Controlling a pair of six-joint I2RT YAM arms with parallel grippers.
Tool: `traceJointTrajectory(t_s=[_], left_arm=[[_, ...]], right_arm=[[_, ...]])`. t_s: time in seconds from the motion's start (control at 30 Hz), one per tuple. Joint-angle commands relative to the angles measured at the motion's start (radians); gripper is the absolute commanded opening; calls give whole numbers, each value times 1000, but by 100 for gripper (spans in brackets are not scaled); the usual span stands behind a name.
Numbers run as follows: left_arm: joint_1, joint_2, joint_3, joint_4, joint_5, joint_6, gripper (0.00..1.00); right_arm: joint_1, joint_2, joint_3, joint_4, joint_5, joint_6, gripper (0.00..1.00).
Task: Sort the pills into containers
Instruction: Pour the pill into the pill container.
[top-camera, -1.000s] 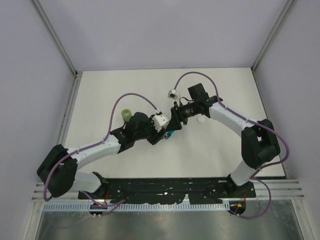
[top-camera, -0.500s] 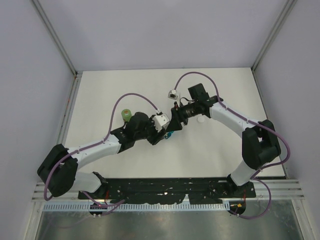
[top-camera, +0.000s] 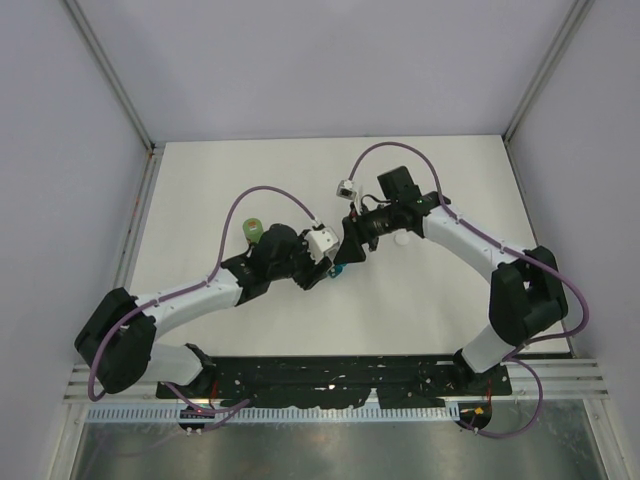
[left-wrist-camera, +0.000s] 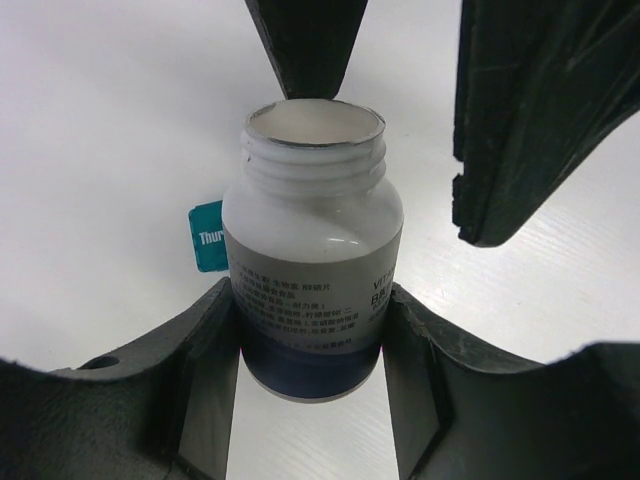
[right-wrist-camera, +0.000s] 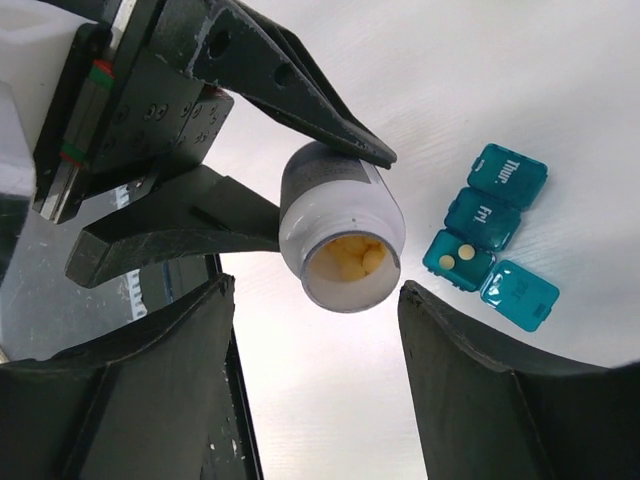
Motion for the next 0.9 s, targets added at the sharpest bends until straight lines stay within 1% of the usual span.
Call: traceJointTrajectory(t_s=[0.0, 0.13, 0.23, 0.27, 0.33, 0.4, 0.47, 0.7, 0.87], left_arm=[[5, -36, 14, 2, -14, 23, 0], [11, -79, -4, -9, -2, 41, 0], [18, -102, -2, -35, 21, 47, 0], [19, -111, -1, -42, 29, 50, 0], [21, -123, 4, -71, 40, 52, 0], [21, -138, 11, -96, 58, 61, 0], [21, -155, 22, -121, 69, 64, 0], [21, -198, 65, -242, 103, 85, 0], [21, -218, 87, -302, 123, 102, 0]], right_arm=[[-27, -48, 23, -8, 114, -5, 73], [-83, -66, 20, 1, 283, 8, 78], [-125, -74, 18, -6, 456, 15, 81], [-142, -80, 17, -6, 487, 7, 82], [-157, -82, 3, -8, 638, -10, 83], [-162, -76, -3, -9, 738, -30, 84], [-168, -56, -5, -17, 806, -39, 84], [-205, 65, 9, -34, 886, -56, 84], [-212, 133, 17, -42, 912, -60, 83]])
